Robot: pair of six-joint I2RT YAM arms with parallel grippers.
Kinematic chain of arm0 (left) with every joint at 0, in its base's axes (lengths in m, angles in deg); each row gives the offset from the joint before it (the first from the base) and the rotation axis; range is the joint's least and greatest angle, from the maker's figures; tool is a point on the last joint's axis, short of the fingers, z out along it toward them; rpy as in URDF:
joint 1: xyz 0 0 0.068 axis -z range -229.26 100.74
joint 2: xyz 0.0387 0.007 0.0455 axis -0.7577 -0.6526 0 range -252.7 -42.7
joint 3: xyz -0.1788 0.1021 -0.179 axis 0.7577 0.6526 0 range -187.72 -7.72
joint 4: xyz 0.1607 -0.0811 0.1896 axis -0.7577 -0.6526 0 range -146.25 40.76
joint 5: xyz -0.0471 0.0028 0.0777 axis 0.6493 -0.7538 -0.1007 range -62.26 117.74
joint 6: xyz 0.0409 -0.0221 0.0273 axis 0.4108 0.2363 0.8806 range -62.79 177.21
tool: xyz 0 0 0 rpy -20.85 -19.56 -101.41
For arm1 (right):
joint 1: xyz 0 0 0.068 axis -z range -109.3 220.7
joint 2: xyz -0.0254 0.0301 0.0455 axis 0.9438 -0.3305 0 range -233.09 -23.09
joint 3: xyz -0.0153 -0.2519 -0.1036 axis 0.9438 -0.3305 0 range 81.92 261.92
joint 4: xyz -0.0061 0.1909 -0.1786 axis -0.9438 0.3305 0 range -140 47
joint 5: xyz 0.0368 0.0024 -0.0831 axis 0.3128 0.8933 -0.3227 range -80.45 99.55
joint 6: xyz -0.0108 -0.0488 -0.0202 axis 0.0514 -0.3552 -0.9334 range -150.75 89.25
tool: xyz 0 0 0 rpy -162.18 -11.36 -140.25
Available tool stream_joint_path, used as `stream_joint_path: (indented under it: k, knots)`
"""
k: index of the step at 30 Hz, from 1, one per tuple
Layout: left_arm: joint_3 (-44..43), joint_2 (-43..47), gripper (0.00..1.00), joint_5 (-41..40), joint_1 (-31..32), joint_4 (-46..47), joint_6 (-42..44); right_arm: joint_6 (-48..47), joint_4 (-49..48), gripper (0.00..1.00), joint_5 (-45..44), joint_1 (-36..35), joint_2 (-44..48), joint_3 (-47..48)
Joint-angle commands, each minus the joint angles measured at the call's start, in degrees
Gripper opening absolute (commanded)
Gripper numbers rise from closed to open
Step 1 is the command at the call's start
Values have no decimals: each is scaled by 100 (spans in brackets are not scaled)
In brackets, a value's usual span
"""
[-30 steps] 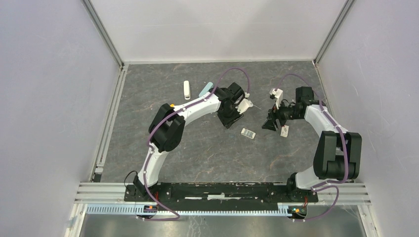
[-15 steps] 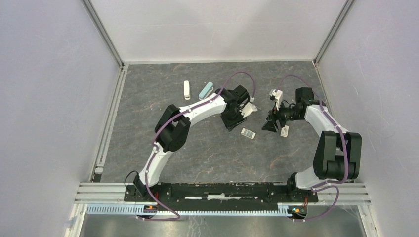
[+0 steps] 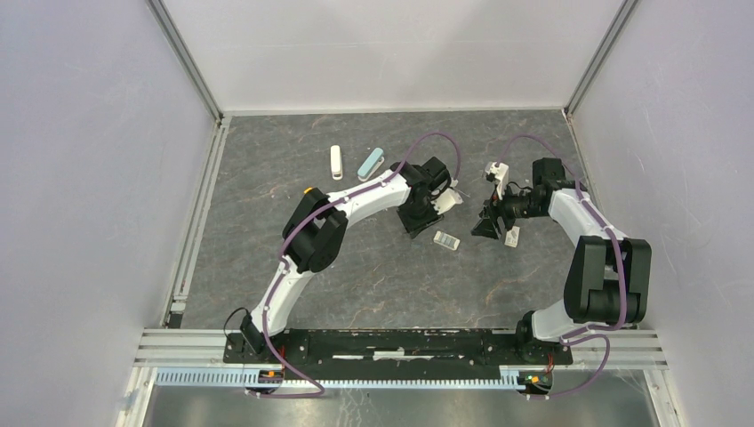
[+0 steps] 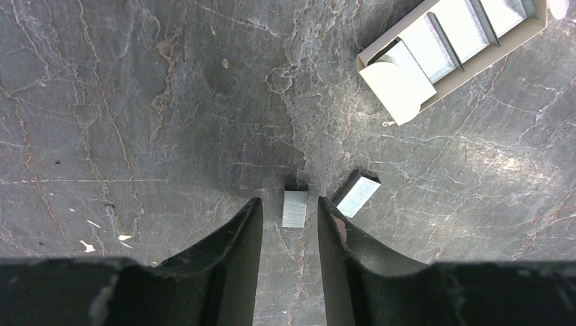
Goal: Unload the staples from the stapler
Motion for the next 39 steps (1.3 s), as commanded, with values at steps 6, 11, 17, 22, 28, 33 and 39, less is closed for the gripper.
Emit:
stream_joint_path:
  k: [6, 11, 17, 22, 28, 33, 39]
  knots:
    - [-283, -147, 41, 35, 43, -29, 180, -138, 86, 73, 170, 37, 61, 96]
    - [-284, -184, 39, 39, 41, -30, 177, -164, 119, 73, 185, 51, 69, 100]
    - [-341, -279, 37, 56, 45, -77, 184, -199, 135, 73, 203, 63, 66, 112]
    - [-407, -354, 31, 94, 42, -191, 183, -208, 150, 73, 213, 72, 70, 113]
    - [-416, -336, 21, 116, 42, -275, 171, -217, 169, 73, 231, 81, 87, 118]
    - [-457, -235, 13, 119, 42, -265, 21, -235, 184, 73, 249, 89, 103, 122]
    - [-367, 75, 9, -36, 42, -56, -375, -261, 194, 73, 271, 107, 153, 115]
